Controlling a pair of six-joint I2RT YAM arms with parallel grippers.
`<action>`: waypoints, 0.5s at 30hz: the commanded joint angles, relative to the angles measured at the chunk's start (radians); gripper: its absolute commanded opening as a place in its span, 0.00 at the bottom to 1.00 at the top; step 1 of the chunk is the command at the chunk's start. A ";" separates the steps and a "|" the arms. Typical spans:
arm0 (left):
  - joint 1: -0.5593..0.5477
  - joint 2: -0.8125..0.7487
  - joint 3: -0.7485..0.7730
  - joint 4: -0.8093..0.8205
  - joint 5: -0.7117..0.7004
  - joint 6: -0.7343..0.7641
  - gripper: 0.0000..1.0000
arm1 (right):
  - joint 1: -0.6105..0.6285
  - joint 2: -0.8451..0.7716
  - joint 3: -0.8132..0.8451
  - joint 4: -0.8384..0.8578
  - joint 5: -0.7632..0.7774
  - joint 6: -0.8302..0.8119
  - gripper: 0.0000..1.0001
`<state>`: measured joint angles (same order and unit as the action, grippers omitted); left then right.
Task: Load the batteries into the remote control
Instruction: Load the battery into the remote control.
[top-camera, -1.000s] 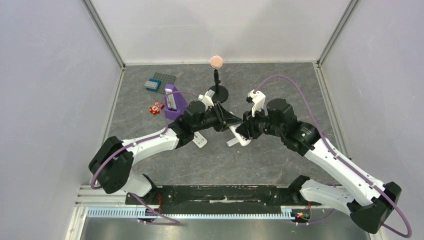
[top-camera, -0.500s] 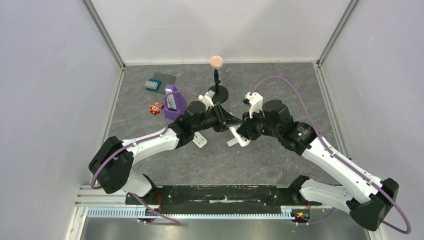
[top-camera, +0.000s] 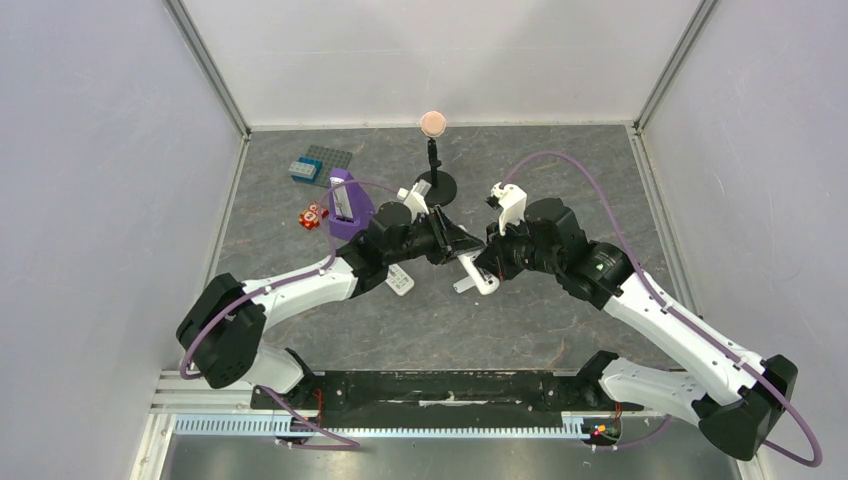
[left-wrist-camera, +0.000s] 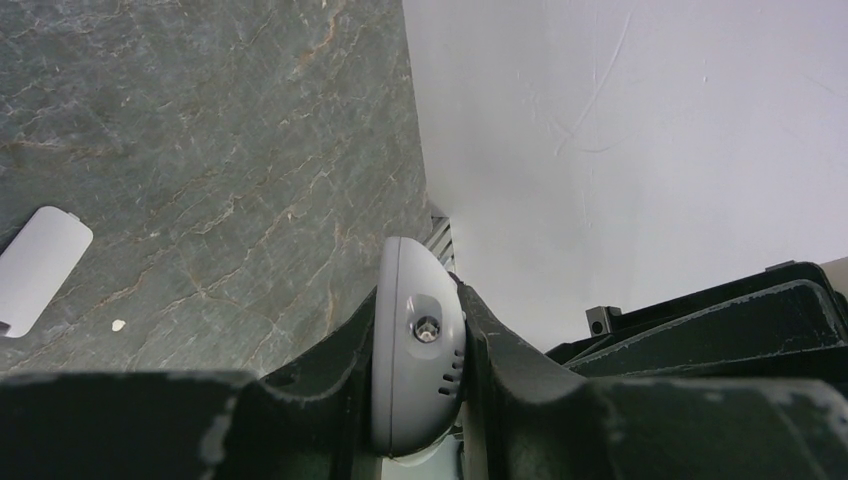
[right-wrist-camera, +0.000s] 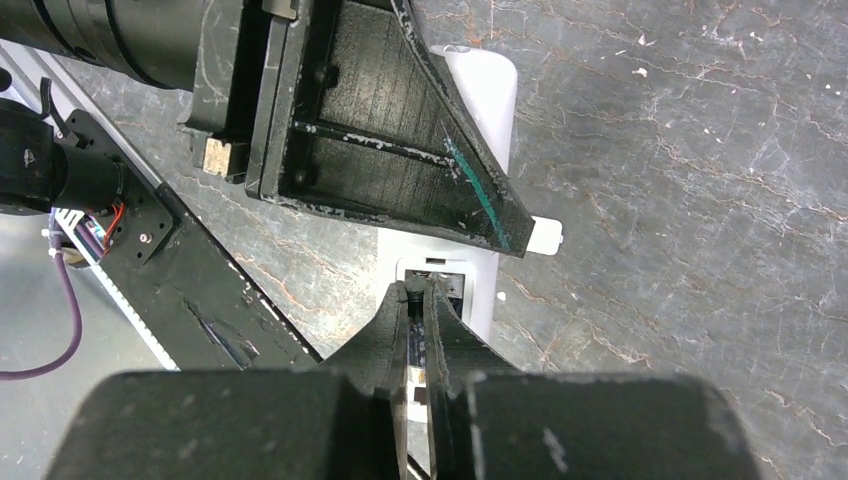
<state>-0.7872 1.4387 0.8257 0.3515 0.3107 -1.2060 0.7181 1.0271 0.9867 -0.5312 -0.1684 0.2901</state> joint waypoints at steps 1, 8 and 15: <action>0.000 -0.048 0.021 0.050 -0.011 0.085 0.02 | 0.001 0.009 0.067 -0.049 0.021 0.013 0.00; 0.000 -0.050 0.026 0.026 -0.009 0.160 0.02 | 0.000 0.021 0.106 -0.075 0.026 0.039 0.00; 0.000 -0.056 0.016 0.053 -0.013 0.123 0.02 | 0.000 0.050 0.102 -0.104 -0.005 0.058 0.00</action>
<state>-0.7868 1.4250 0.8257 0.3458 0.3107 -1.1053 0.7181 1.0645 1.0569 -0.6186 -0.1574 0.3237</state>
